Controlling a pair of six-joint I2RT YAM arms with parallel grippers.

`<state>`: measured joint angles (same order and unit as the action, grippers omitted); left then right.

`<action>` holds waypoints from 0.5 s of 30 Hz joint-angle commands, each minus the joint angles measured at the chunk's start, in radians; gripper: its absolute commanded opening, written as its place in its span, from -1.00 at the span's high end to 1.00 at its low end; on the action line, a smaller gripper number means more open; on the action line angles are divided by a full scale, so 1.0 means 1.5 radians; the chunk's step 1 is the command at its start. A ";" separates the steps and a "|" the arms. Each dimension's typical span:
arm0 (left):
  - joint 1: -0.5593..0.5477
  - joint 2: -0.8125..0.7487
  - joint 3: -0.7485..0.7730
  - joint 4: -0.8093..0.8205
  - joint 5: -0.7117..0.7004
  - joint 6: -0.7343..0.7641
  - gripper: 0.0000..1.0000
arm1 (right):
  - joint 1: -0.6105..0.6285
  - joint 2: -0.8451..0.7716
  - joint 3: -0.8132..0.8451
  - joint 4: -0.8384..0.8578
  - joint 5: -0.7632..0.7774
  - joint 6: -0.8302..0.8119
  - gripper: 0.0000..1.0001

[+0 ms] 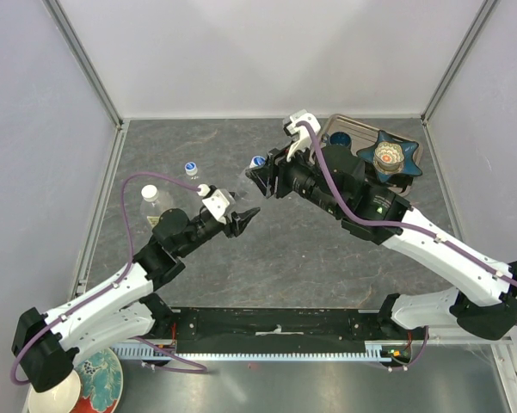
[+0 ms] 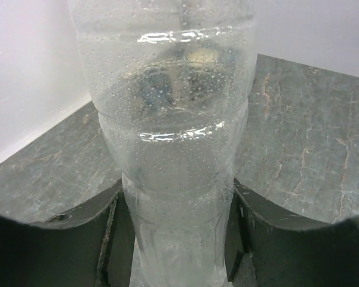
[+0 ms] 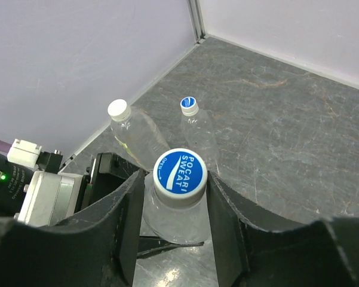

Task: Screw on the bottle caps
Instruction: Place the plastic bottle at the center of the board.

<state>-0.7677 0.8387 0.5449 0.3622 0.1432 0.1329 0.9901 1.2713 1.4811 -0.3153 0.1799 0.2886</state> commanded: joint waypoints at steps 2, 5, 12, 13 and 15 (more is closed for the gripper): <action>0.005 0.001 0.013 0.039 -0.037 -0.018 0.96 | 0.000 -0.009 -0.009 -0.005 -0.016 0.005 -0.01; 0.005 -0.002 0.012 0.038 -0.029 -0.021 0.96 | 0.000 -0.010 -0.013 0.002 -0.013 0.002 0.43; 0.005 -0.017 -0.002 0.048 0.061 -0.025 0.81 | 0.001 -0.008 -0.023 0.025 -0.024 -0.018 0.76; 0.005 -0.021 -0.004 0.051 0.079 -0.020 0.64 | -0.001 -0.006 -0.024 0.029 -0.024 -0.027 0.77; 0.005 -0.034 -0.011 0.051 0.117 -0.015 0.01 | 0.000 -0.010 -0.038 0.051 -0.022 -0.053 0.82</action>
<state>-0.7567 0.8333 0.5365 0.3614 0.1631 0.1169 0.9844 1.2705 1.4567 -0.3069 0.1726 0.2718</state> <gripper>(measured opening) 0.566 0.354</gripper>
